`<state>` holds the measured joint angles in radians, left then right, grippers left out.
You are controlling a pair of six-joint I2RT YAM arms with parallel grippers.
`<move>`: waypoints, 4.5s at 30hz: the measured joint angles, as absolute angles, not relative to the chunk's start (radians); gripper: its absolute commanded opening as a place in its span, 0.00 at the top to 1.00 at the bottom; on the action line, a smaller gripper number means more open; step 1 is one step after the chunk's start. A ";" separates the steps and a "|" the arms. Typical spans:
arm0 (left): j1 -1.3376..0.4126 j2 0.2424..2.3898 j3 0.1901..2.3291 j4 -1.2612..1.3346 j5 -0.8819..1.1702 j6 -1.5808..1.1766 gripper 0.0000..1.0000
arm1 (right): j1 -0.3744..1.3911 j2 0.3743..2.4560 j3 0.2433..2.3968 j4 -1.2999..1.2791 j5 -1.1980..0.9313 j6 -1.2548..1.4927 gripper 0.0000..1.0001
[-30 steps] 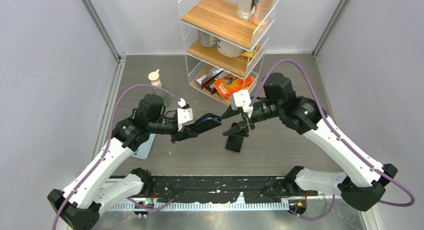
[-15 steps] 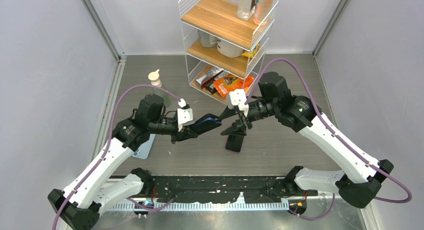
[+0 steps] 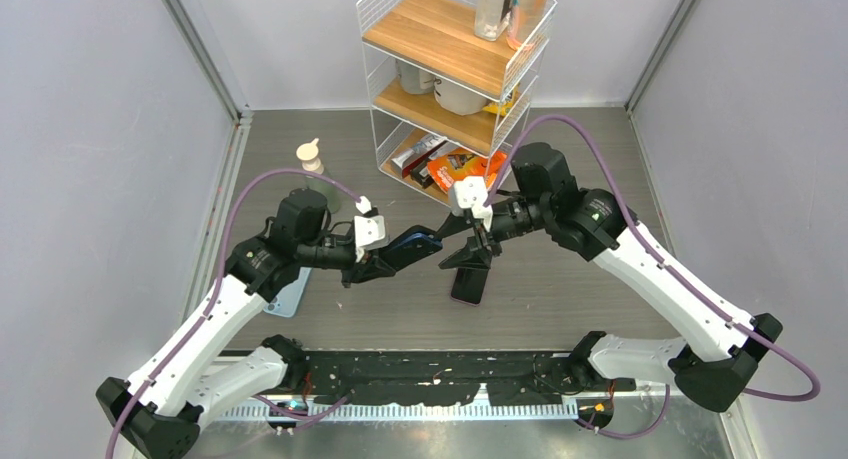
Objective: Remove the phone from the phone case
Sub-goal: Remove the phone case from the phone.
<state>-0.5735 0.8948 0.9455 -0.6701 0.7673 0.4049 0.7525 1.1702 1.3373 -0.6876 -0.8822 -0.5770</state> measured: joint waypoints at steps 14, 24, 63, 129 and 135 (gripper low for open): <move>-0.563 0.900 0.934 -0.674 0.823 0.399 1.00 | 0.770 1.219 1.337 -0.672 -0.874 -0.568 0.50; -0.563 0.915 0.924 -0.656 0.810 0.327 1.00 | 0.789 1.288 1.323 -0.617 -0.873 -0.542 0.64; -0.511 0.963 1.019 -0.393 0.738 -0.054 0.14 | 0.842 1.341 1.279 -0.680 -0.767 -0.569 0.95; -0.525 1.100 0.908 -0.162 0.763 -0.271 0.30 | 0.842 1.349 1.283 -0.719 -0.628 -0.546 0.95; -0.545 1.138 0.891 -0.139 0.796 -0.257 0.32 | 0.842 1.349 1.283 -0.744 -0.622 -0.543 0.94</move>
